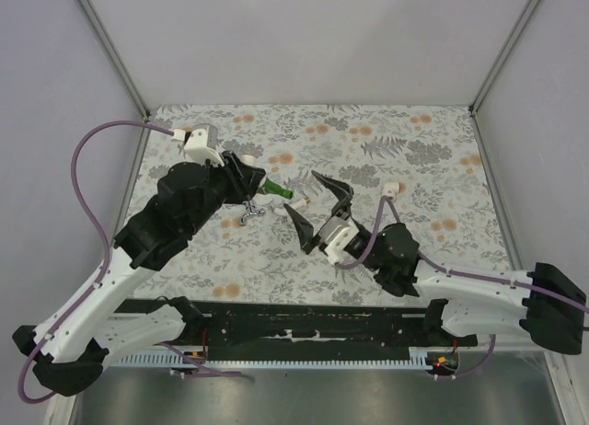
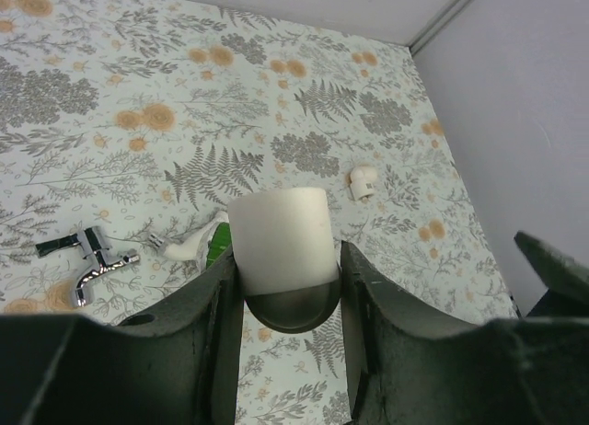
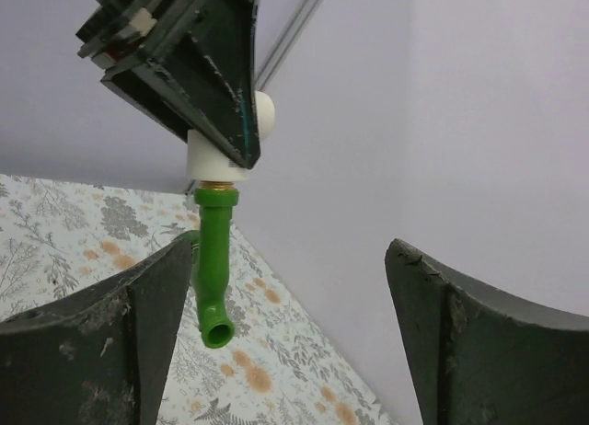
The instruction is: Install the water faucets
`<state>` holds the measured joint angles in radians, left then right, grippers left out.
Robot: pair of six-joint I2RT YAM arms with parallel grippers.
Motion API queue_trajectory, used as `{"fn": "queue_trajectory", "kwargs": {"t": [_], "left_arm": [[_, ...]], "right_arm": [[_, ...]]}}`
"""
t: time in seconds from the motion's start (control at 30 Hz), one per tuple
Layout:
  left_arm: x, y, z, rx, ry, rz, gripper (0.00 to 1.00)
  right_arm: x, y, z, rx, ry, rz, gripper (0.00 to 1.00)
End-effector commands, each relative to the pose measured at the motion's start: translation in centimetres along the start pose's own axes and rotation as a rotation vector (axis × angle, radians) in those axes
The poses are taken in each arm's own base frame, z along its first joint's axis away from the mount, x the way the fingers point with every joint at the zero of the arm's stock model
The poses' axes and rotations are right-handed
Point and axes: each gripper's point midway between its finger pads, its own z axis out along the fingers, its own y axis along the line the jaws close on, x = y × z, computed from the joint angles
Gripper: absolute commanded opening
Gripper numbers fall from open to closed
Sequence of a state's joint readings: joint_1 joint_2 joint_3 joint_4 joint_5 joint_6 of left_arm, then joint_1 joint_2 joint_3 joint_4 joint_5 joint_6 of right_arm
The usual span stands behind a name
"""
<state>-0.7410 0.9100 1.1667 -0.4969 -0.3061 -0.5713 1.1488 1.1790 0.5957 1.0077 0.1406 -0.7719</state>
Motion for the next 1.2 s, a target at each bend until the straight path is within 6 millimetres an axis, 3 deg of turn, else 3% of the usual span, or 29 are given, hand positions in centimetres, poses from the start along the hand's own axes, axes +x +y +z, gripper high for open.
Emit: {"fn": "queue_trajectory", "kwargs": {"t": [0.0, 0.17, 0.3, 0.5, 0.7, 0.93, 1.17], "left_arm": [[-2.4, -3.1, -1.2, 0.145, -0.038, 0.053, 0.02], [-1.9, -4.6, -1.7, 0.232, 0.008, 0.091, 0.02], [-2.3, -5.3, -1.9, 0.267, -0.002, 0.097, 0.02], [-2.0, -7.7, -2.6, 0.397, 0.02, 0.088, 0.02], [-1.8, -8.7, -3.7, 0.503, 0.001, 0.176, 0.02], [0.3, -9.6, -4.6, 0.678, -0.027, 0.397, 0.02], [4.0, -10.9, -6.6, 0.987, -0.104, 0.639, 0.02]], "right_arm": [[1.6, 1.8, -0.8, -0.19, 0.06, 0.107, 0.93], [1.2, 1.7, -0.6, -0.31, 0.037, 0.169, 0.94], [0.3, 2.8, -0.6, -0.416, 0.016, 0.2, 0.94], [1.9, 2.8, 0.4, -0.38, 0.049, 0.227, 0.9], [1.8, 2.6, 0.8, -0.42, 0.03, 0.348, 0.64], [-0.2, 2.3, 0.0, -0.541, -0.007, 0.627, 0.12], [-2.6, 1.6, -1.2, -0.772, -0.009, 1.067, 0.08]]}}
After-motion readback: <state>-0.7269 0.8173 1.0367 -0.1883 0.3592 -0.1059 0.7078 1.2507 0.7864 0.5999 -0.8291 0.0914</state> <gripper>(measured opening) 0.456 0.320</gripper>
